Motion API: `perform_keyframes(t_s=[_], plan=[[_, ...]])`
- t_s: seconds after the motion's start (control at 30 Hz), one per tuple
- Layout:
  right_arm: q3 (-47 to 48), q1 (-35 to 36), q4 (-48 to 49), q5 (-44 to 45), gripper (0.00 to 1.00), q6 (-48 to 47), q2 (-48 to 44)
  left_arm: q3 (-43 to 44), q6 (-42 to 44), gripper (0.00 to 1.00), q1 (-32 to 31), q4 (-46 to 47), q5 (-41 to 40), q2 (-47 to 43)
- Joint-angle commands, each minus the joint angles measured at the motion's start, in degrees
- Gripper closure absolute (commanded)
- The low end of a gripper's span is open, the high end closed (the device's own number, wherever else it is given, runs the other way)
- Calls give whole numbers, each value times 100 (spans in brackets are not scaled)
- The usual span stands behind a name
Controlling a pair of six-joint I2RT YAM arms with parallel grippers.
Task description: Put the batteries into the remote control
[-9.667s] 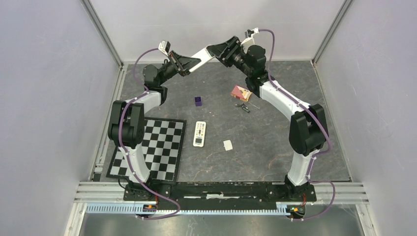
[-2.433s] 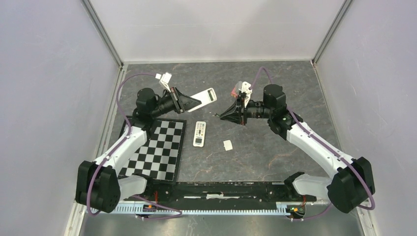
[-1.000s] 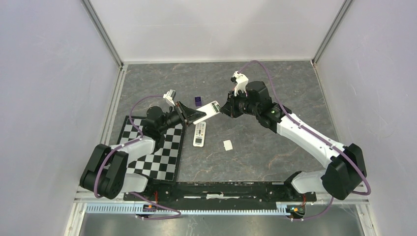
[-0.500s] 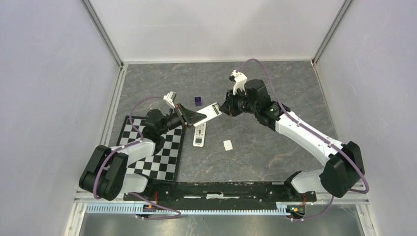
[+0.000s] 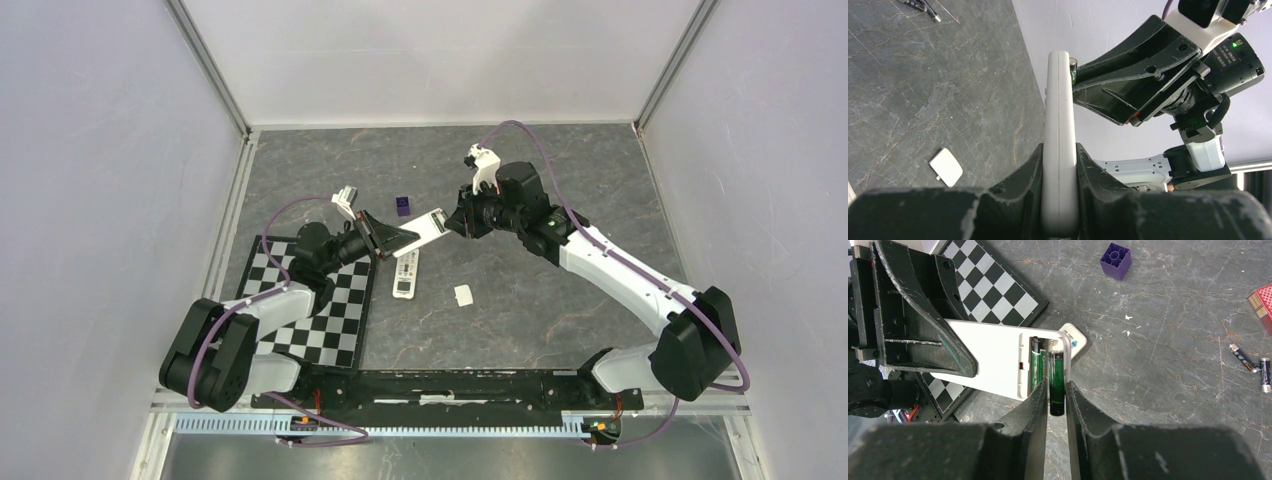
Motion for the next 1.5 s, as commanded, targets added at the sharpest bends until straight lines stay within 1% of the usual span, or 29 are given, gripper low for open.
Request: perform_keyframes(t_s=[0.0, 0.1, 0.27, 0.33, 0.63, 0.8, 0.93, 1.17, 1.3, 1.47], plan=[[261, 39, -99, -72, 75, -98, 69, 133, 229, 98, -32, 332, -64, -163], [310, 44, -94, -85, 75, -115, 52, 130, 238, 98, -30, 306, -96, -149], [351, 53, -96, -204, 89, -152, 72, 151, 218, 98, -34, 323, -97, -94], [338, 53, -85, -213, 92, -127, 83, 155, 220, 98, -32, 303, -118, -75], [394, 53, -86, 23, 96, -87, -24, 134, 397, 98, -30, -195, -341, -103], [447, 119, -74, 238, 96, -114, -41, 136, 368, 98, -33, -370, -418, -69], [563, 240, -90, 315, 95, -132, 117, 118, 140, 98, -39, -115, -330, 32], [724, 367, -87, 627, 86, -161, 345, 81, -130, 98, -39, 221, -221, 102], [749, 369, -82, 722, 84, -172, 385, 73, -229, 98, -40, 297, -196, 102], [869, 405, -91, 902, 81, -322, 513, 87, -261, 98, -41, 143, -139, 113]])
